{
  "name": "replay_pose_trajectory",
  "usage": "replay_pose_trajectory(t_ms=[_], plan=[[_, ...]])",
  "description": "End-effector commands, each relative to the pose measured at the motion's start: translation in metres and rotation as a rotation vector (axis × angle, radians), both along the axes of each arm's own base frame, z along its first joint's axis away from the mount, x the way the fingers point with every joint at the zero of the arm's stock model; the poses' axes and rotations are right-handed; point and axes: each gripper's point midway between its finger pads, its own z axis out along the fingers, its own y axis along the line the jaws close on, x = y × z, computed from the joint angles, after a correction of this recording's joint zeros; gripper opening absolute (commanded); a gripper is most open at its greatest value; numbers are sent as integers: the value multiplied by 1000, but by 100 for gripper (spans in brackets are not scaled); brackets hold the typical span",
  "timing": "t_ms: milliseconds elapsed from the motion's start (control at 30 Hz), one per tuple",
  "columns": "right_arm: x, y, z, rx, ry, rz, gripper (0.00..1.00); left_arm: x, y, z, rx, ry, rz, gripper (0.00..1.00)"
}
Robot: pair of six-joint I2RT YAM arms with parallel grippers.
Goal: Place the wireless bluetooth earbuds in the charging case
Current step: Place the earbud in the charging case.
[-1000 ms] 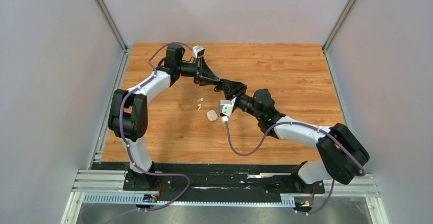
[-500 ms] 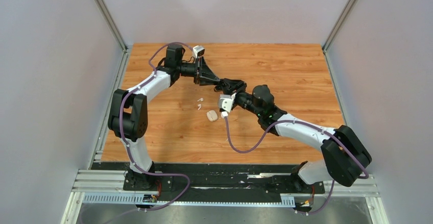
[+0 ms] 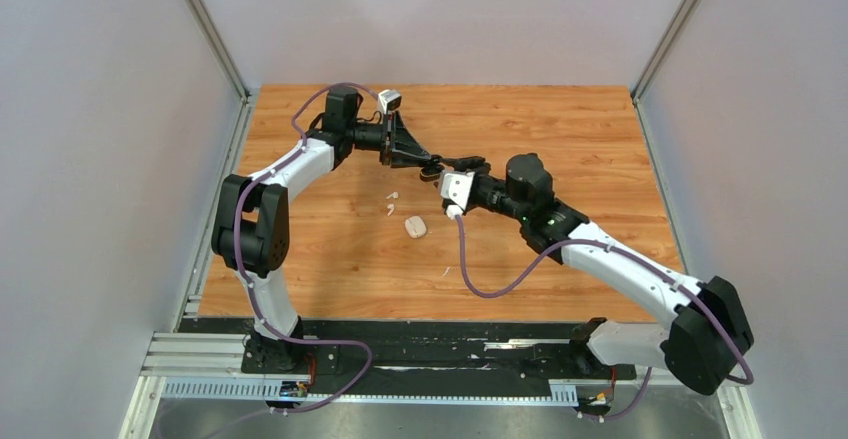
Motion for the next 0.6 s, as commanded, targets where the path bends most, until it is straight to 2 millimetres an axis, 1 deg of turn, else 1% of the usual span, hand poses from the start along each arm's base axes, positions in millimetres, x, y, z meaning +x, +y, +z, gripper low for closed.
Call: replay_pose_trajectory(t_ms=[0, 67, 100, 133, 167, 200, 233, 267, 367, 400, 467, 500, 533, 567], plan=[[-30, -7, 5, 39, 168, 42, 55, 1, 0, 16, -32, -51, -27, 0], [-26, -19, 13, 99, 243, -33, 68, 2, 0, 14, -33, -54, -30, 0], [-21, -28, 15, 127, 298, -81, 72, 4, 1, 15, -35, -72, -32, 0], [-18, -37, 10, 133, 387, -121, 72, 5, 2, 14, -34, -87, -32, 0], [-14, -44, 5, 139, 478, -149, 72, 7, 3, 14, -31, -88, -31, 0], [-12, -55, -7, 118, 571, -188, 72, 9, 6, 17, -32, -114, -31, 0], [-8, -64, -12, 114, 636, -215, 72, 10, 7, 17, -28, -111, -30, 0], [0, -75, -14, 112, 682, -241, 71, 12, 10, 19, -30, -137, -30, 0], [20, -107, -37, 86, 819, -306, 70, 11, 17, 21, -30, -170, -39, 0], [24, -116, -47, 60, 870, -321, 69, 12, 19, 21, -27, -208, -43, 0], [34, -133, -72, -6, 944, -369, 62, 9, 23, 17, -8, -217, -45, 0], [39, -140, -84, -38, 977, -413, 57, 10, 26, 19, 0, -265, -43, 0], [46, -147, -98, -60, 1013, -478, 55, 7, 28, 18, 12, -253, -45, 0], [54, -154, -110, -68, 1047, -557, 54, 7, 29, 20, 22, -306, -43, 0]])
